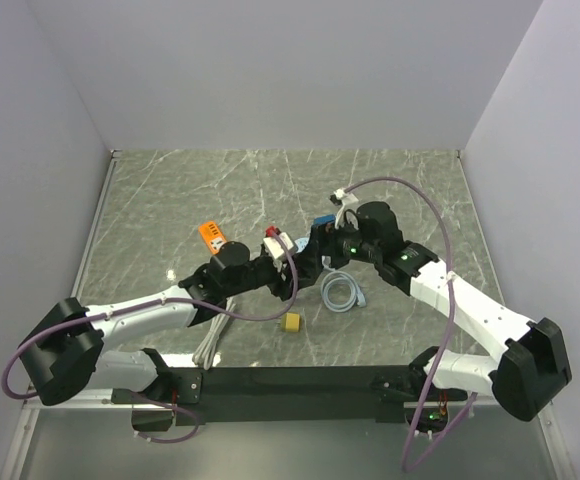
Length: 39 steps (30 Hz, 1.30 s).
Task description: Insert the plug
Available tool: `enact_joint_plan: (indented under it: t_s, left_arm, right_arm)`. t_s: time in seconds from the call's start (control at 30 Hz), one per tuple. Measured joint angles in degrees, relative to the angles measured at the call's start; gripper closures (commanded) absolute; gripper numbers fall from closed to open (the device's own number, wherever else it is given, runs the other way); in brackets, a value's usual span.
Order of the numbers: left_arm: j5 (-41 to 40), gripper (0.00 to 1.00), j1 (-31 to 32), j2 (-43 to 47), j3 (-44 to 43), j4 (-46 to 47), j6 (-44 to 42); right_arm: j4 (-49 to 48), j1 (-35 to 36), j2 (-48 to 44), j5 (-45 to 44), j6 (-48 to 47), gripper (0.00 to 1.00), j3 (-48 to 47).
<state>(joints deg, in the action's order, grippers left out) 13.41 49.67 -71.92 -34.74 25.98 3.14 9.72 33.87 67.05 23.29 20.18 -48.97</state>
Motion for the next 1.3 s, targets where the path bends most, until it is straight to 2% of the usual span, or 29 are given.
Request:
enact_joint_plan:
  t_s: [0.27, 0.57, 0.77, 0.8, 0.87, 0.9, 0.93, 0.97, 1.03, 1.17, 1.27, 1.3]
  left_arm:
    - [-1.8, 1.0, 0.8, -0.1, 0.0, -1.0, -1.0]
    - [-2.8, 1.0, 1.3, -0.1, 0.0, -1.2, -1.3]
    - [-3.9, 1.0, 1.6, 0.0, 0.0, -2.5, -1.7]
    - [-4.3, 0.99, 1.6, 0.0, 0.0, -2.9, -1.7]
    - [-4.8, 0.99, 1.7, 0.0, 0.0, -3.5, -1.7]
    - [-5.0, 1.0, 1.7, 0.0, 0.0, -3.6, -1.7]
    - [-5.3, 0.99, 1.8, 0.0, 0.0, -3.7, -1.7]
    - [-5.6, 0.99, 1.9, 0.0, 0.0, -3.7, -1.7]
    - [-6.1, 1.0, 2.0, 0.0, 0.0, -3.7, -1.7]
    - [-7.2, 0.8, 2.3, 0.0, 0.2, -3.6, -1.6]
    - [-7.9, 0.5, 2.3, 0.0, 0.4, -3.0, -1.1]
    - [-8.2, 0.45, 2.3, 0.0, 0.6, -2.6, -1.0]
  right_arm:
    - [2.2, 2.0, 2.8, -0.5, -0.8, 0.07, -0.9]
    - [1.7, 2.5, 3.3, 0.5, -0.7, 0.17, -0.2]
    - [0.2, 2.9, 6.2, 1.3, -0.6, 0.39, -0.2]
    - [0.0, 2.9, 6.5, 1.4, -0.5, 0.47, -0.2]
    - [-0.2, 2.9, 7.1, 1.7, -0.6, 0.57, -0.2]
    - [-0.3, 2.9, 7.3, 1.9, -0.6, 0.68, -0.2]
    - [-0.5, 2.9, 7.3, 1.9, -0.6, 0.75, -0.2]
    - [-0.7, 2.9, 7.4, 1.9, -0.6, 0.9, 0.0]
    - [-1.5, 2.9, 7.3, 1.9, -0.5, 1.0, 0.3]
    - [-2.3, 3.0, 7.3, 1.4, -0.5, 1.0, 0.7]
    - [-2.8, 3.1, 7.2, 0.1, -0.2, 1.0, 0.7]
    - [-2.9, 3.1, 7.1, -0.4, -0.1, 1.0, 0.7]
